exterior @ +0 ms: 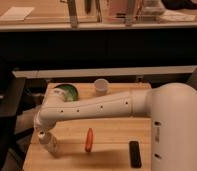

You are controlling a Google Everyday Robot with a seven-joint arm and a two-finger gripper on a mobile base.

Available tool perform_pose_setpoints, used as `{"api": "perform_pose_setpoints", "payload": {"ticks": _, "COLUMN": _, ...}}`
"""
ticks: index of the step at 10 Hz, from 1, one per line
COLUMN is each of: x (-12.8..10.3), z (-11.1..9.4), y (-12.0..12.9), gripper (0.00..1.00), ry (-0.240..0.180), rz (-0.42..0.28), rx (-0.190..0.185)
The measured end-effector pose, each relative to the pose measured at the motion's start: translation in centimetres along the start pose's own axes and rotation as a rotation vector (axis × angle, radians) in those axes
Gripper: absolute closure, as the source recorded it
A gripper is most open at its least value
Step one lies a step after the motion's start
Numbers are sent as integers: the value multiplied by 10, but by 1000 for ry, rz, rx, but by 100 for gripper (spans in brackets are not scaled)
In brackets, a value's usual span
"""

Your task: Knock the bottle over

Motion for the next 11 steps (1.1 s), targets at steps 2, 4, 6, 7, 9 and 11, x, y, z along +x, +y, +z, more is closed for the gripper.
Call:
{"api": "perform_pose_setpoints", "payload": {"ticks": 2, "x": -3, "z": 0, "y": 0, "gripper": 100, "ry": -4, "rz": -5, "rx": 1}}
{"api": "perform_pose_setpoints", "payload": {"ticks": 4, "x": -5, "z": -1, "y": -1, "gripper": 100, "ry": -10, "rz": -12, "rx": 3}}
{"api": "perform_pose_setpoints", "payload": {"ticks": 6, "x": -7, "z": -1, "y": -2, "gripper": 100, "ry": -17, "rz": -21, "rx": 3}}
{"api": "perform_pose_setpoints", "payload": {"ticks": 7, "x": -7, "z": -1, "y": -2, "gripper": 100, "ry": -18, "rz": -23, "rx": 3}}
{"api": "perform_pose_setpoints", "payload": {"ticks": 9, "x": -9, "z": 0, "y": -3, "gripper": 100, "ry": -23, "rz": -30, "rx": 4}}
{"api": "perform_pose_setpoints", "payload": {"ticks": 11, "x": -11, "z": 0, "y": -4, "gripper": 100, "ry": -31, "rz": -37, "rx": 5}}
